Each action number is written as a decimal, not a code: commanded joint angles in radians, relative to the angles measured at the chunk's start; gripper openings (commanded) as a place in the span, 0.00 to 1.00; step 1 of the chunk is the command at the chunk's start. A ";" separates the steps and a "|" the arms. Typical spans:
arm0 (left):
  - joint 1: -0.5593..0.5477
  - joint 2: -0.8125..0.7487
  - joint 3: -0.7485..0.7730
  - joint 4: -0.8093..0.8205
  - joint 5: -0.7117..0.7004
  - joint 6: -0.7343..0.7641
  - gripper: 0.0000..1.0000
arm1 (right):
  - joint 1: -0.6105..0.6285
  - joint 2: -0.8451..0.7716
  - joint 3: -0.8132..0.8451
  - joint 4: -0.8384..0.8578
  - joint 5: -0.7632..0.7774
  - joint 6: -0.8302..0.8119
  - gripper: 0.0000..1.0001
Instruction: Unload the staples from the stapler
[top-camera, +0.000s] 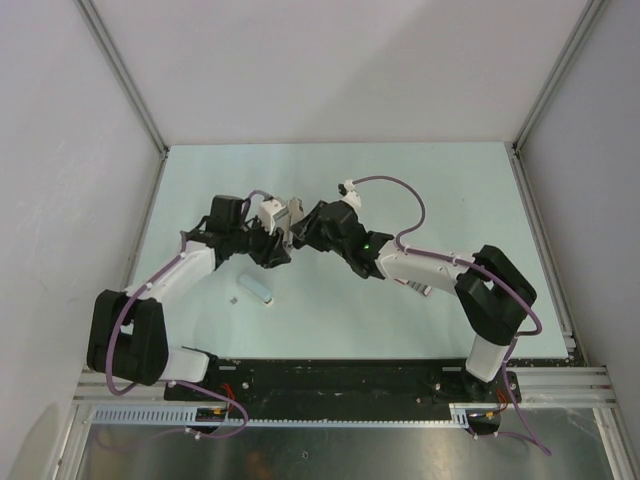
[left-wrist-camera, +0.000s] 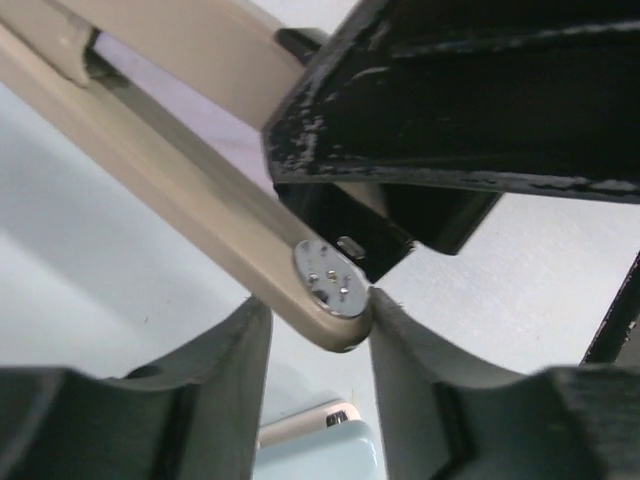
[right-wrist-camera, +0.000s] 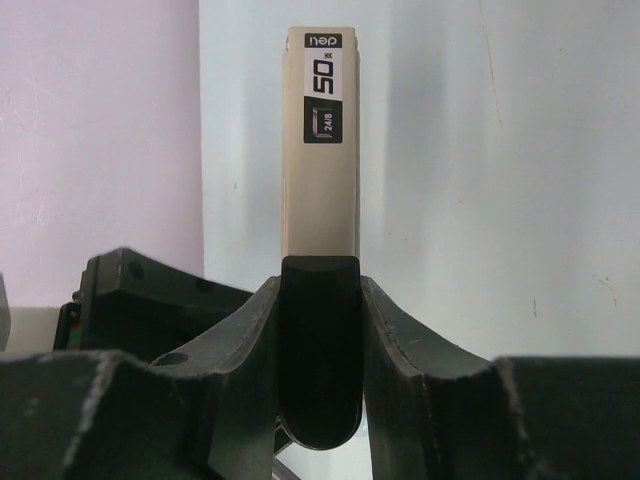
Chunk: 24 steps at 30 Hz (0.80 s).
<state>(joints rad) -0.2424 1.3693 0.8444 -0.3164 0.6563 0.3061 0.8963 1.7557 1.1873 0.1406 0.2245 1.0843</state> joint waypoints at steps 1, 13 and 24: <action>-0.006 -0.005 0.024 0.024 0.019 0.068 0.39 | -0.001 -0.058 0.005 0.078 -0.002 0.019 0.00; -0.011 0.055 0.037 0.050 -0.088 0.134 0.01 | -0.010 -0.124 -0.122 0.088 -0.066 -0.057 0.00; -0.101 0.088 0.000 0.217 -0.438 0.288 0.00 | -0.007 -0.225 -0.305 0.109 -0.163 -0.276 0.00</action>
<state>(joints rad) -0.2958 1.4578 0.8444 -0.2768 0.4126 0.4469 0.8803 1.5791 0.9043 0.2398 0.1215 0.9535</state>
